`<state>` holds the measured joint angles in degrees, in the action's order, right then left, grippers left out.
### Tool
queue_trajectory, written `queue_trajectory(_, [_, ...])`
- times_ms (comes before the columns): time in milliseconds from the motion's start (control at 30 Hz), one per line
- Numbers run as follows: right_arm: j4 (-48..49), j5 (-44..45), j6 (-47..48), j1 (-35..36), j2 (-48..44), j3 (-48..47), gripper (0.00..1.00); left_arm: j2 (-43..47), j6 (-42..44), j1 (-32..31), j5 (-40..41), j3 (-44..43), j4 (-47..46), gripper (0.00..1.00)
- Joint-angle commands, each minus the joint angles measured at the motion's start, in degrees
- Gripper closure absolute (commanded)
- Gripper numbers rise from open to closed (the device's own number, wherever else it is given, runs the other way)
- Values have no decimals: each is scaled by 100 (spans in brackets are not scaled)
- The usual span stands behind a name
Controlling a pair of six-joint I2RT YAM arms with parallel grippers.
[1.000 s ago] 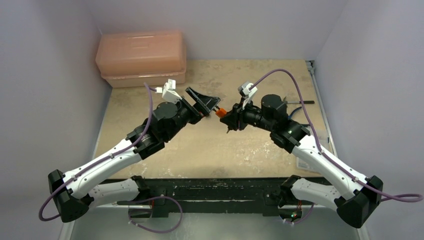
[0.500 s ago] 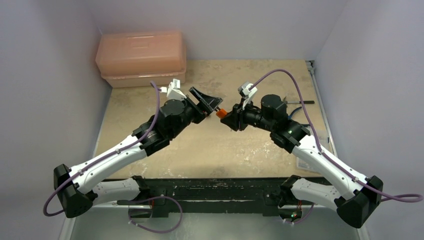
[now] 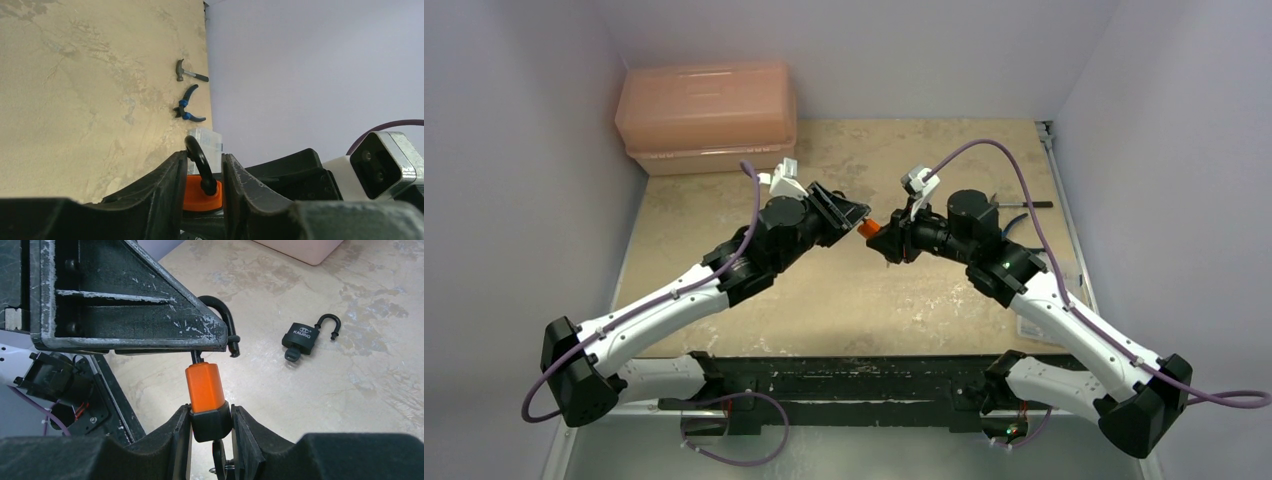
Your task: Unlock with the key
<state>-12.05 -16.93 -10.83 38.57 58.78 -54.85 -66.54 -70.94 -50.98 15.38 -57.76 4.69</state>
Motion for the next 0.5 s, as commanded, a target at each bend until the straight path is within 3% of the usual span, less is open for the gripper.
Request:
queue_trajectory(0, [436, -38, 58, -7, -156, -120, 100, -4, 22, 66, -167, -140, -609, 68])
queue_trajectory(200, [669, -312, -147, -14, -154, 69, 100, 38, 177, 105, -367, 71, -1196, 77])
queue_trajectory(467, [942, -972, -436, -26, -393, 108, 100, 508, 1556, 136, -983, 551, -2439, 86])
